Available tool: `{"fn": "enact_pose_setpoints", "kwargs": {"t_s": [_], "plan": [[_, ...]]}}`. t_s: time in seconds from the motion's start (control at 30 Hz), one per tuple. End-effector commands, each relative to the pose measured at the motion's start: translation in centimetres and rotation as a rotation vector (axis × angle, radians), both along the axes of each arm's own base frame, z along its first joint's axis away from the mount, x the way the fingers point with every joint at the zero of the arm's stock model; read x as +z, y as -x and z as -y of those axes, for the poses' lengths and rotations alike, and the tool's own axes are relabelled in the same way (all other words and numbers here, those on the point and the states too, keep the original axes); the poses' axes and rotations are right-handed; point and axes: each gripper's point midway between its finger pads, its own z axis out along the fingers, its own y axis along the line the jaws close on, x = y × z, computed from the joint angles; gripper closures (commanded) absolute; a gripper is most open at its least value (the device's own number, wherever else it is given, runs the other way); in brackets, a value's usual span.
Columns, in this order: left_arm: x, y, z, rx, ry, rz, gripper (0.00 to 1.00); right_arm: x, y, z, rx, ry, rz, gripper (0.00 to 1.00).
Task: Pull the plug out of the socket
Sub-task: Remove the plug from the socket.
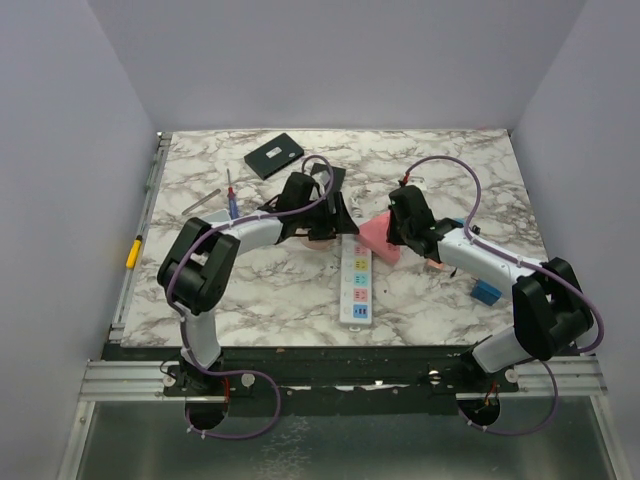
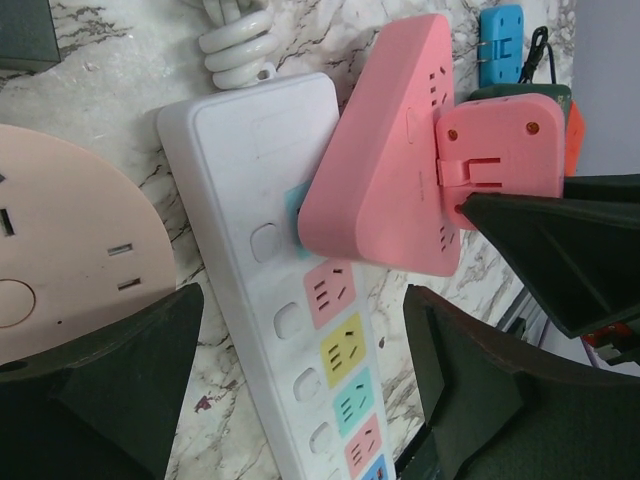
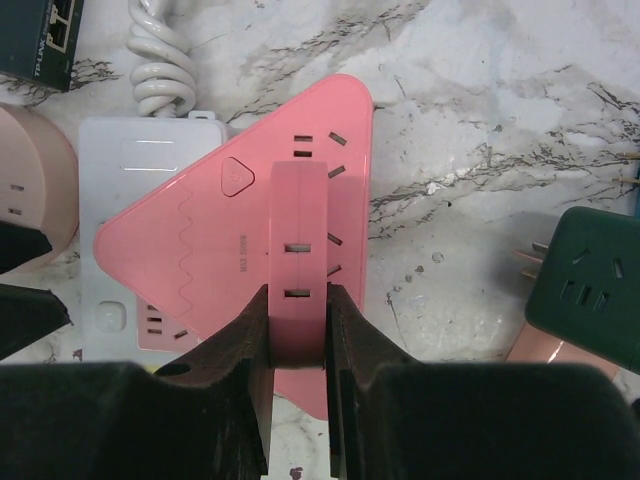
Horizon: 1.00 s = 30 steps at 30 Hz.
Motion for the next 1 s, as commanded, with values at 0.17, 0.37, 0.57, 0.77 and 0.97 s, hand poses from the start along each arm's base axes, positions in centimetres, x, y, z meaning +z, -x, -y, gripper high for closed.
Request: {"fn": "enact_pose_setpoints", "kwargs": {"t_s": [0.17, 0.37, 0.57, 0.77, 0.97], "plan": [[-1.5, -0.2, 0.8, -0.006, -0.02, 0.004, 0.15, 1.0, -0.1, -2.1, 0.055, -0.064, 0.018, 1.0], [-1.9, -0.9, 0.3, 0.022, -0.055, 0.029, 0.15, 1.1, -0.3, -2.5, 0.064, -0.069, 0.025, 1.0], [-2.1, -1.5, 0.4, 0.017, -0.061, 0.045, 0.22, 1.1, -0.2, -3.0, 0.076, -0.075, 0.028, 1.0], [-2.9, -1.5, 0.2, 0.022, -0.072, 0.026, 0.31, 1.3, -0.1, -3.0, 0.078, -0.076, 0.034, 1.0], [-4.5, -1.1, -0.5, 0.014, -0.151, 0.028, 0.48, 1.1, -0.1, -3.0, 0.056, -0.057, 0.035, 1.0]]}}
